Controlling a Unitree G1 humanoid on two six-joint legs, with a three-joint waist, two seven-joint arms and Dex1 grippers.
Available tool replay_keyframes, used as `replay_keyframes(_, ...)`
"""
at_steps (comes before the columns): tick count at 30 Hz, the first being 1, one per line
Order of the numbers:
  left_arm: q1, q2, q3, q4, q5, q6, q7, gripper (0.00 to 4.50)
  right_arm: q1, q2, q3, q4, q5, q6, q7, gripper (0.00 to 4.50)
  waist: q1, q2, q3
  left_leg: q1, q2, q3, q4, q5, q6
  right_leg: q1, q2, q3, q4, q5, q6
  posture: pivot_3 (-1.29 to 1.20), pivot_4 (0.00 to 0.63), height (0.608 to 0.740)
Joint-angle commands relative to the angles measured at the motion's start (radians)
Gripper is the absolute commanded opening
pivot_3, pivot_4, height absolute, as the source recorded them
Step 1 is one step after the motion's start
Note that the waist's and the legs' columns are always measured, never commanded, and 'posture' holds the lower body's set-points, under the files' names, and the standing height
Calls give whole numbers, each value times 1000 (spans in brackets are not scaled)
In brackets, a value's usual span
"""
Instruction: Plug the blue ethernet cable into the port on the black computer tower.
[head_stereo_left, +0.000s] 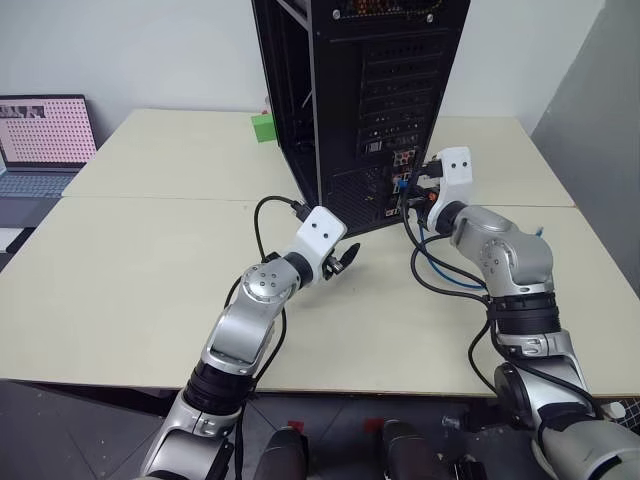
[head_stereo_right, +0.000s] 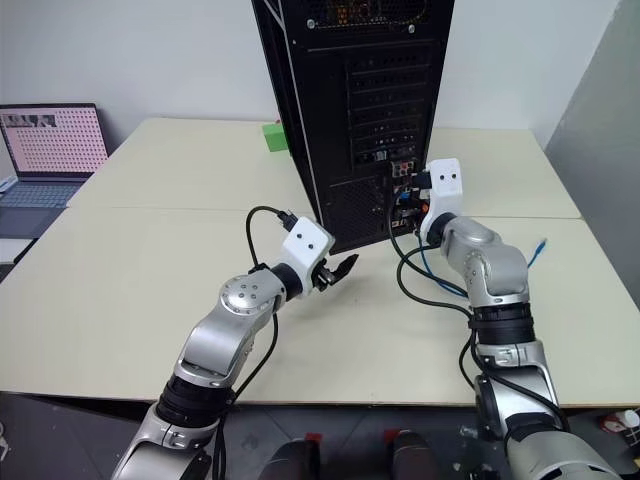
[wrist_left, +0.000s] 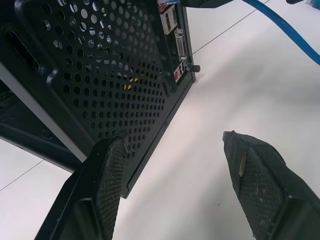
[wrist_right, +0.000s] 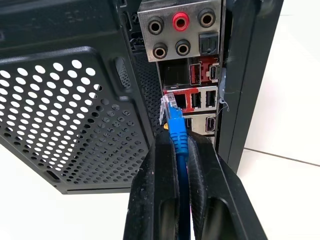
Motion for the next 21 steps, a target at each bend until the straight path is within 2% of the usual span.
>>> replay_keyframes(1,-15,-2,-2,-49,1,-7,3,3224,-5,-12,-21,-68,6,12,3,0,0,0,0,0,0,0,0,0,0,0,0,0,0,0,0,0,150,740)
replay_keyframes(21,-14,2,-8,-47,4,-13,0,3224,-27,3,-22,-31,-14,-17,-4,0,0,0,0,-1,0,0,0,0,0,-1,0,0,0,0,0,0,150,740)
